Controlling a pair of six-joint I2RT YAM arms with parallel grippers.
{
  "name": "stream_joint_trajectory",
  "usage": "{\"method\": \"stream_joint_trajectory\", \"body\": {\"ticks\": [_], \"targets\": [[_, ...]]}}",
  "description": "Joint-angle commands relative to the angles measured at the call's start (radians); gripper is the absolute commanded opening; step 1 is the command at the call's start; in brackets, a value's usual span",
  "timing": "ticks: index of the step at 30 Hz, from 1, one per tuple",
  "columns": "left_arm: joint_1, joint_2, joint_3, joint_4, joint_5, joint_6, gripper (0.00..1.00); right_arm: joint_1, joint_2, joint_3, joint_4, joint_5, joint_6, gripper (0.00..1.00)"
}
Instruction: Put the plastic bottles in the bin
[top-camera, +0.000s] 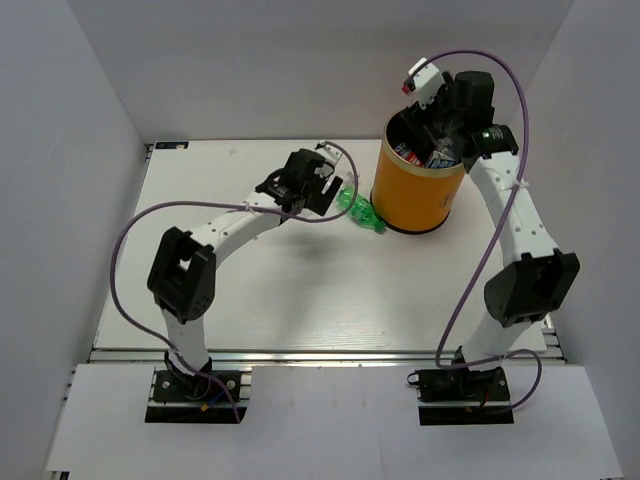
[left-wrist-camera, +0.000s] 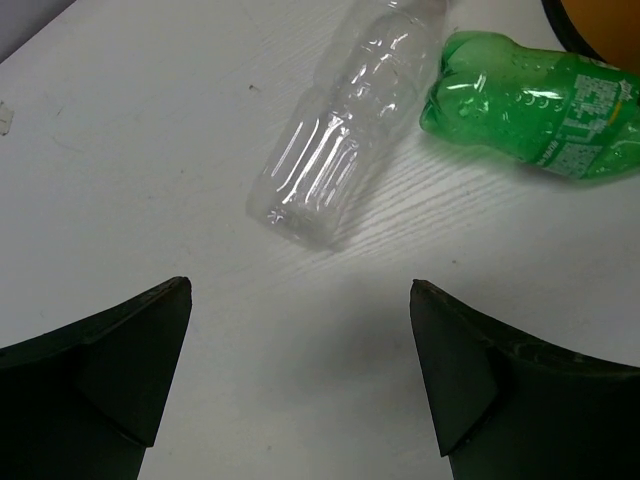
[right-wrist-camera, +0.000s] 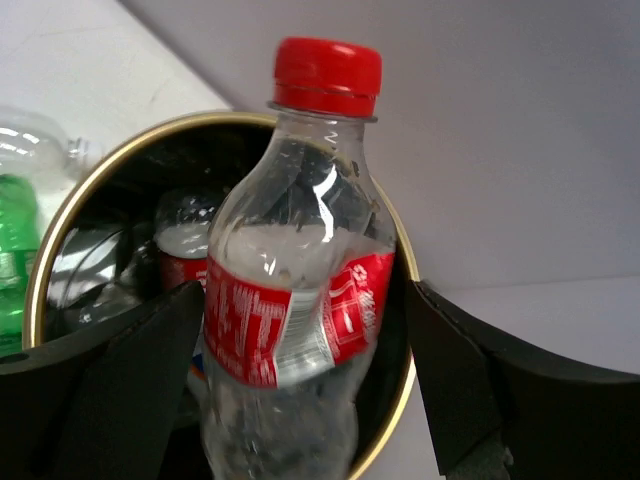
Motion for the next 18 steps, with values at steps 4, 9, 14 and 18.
{"method": "stream_joint_trajectory", "body": {"ticks": [4,9,14,18], "targets": [[0.053,0.080,0.138,-0.042,0.110,0.061,1.00,-0.056,-0.022,-0.036,-0.054,-0.177,0.003,0.90],[0.085,0.172,0.250,-0.060,0.183,0.084,1.00,-0.113,-0.131,-0.114,-0.023,-0.278,0.043,0.90],[0.105,0.301,0.423,-0.138,0.245,0.111,1.00,-0.156,-0.345,-0.354,0.043,-0.415,0.062,0.90],[0.123,0.419,0.509,-0.192,0.269,0.122,1.00,-0.184,-0.569,-0.573,0.039,-0.501,0.043,0.90]]}}
